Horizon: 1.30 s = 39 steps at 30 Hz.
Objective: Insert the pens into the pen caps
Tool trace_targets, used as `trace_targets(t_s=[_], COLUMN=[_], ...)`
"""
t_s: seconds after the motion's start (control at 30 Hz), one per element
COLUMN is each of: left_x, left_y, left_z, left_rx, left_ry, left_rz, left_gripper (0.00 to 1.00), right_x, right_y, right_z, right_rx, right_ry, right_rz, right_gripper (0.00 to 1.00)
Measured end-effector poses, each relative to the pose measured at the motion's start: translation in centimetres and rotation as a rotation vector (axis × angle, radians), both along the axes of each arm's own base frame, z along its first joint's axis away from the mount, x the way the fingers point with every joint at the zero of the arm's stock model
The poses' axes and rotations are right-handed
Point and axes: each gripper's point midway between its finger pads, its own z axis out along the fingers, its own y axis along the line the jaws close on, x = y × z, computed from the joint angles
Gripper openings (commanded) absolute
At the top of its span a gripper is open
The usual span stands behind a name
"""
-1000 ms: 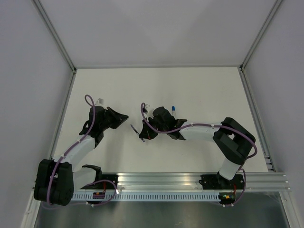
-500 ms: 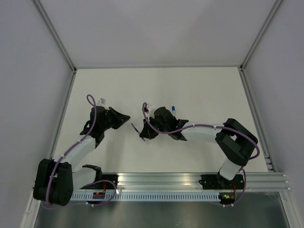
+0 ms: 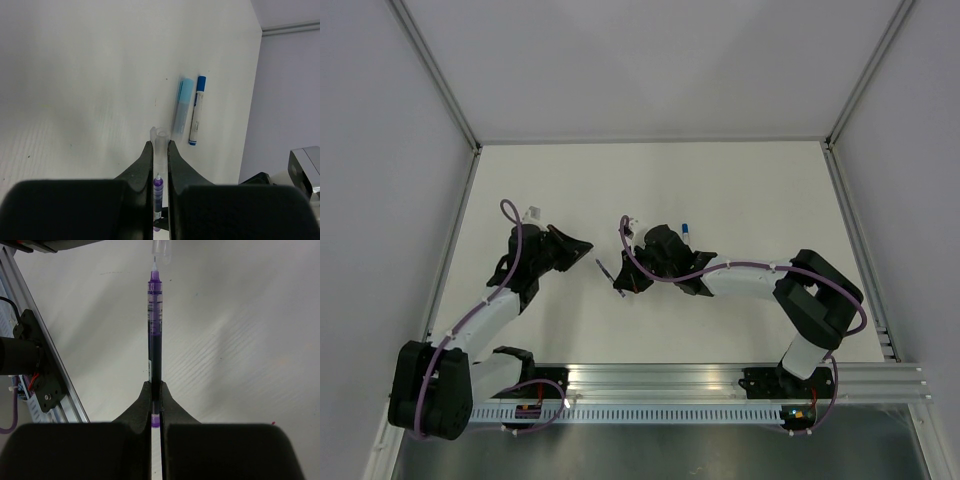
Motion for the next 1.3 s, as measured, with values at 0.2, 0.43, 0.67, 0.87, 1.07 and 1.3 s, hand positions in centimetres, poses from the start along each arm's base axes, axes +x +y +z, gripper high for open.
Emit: trace_targets(t_s=[0.2, 0.43, 0.67, 0.87, 1.07, 1.3], left_x=[0.0, 0.0, 0.0, -0.2, -0.3, -0.4], left_y=[0.7, 0.8, 0.7, 0.3, 0.0, -0.5], left_z=[0.6, 0.6, 0.6, 0.4, 0.4, 0.6], left_rx=[0.017, 0.021, 0.016, 0.012, 0.011, 0.008], left_ry=[-0.017, -0.018, -0.017, -0.008, -0.008, -0.02], left_rz=[0.038, 0.046, 0.036, 0.019, 0.01, -0.007], left_gripper=[0.02, 0.02, 0.02, 0.02, 0.02, 0.02], right_x=[0.0, 0.0, 0.0, 0.0, 0.4, 0.5], right_y=[0.0, 0.0, 0.0, 0.0, -0.1, -0.2], right_z=[0.0, 0.0, 0.0, 0.0, -0.1, -0.1], right_rx=[0.0, -0.001, -0.001, -0.001, -0.008, -0.012], right_ry=[0.0, 0.0, 0.0, -0.001, -0.01, -0.014], right_rz=[0.001, 0.0, 0.0, -0.002, -0.019, -0.028], right_gripper=[0.0, 0.0, 0.0, 0.0, 0.0, 0.0])
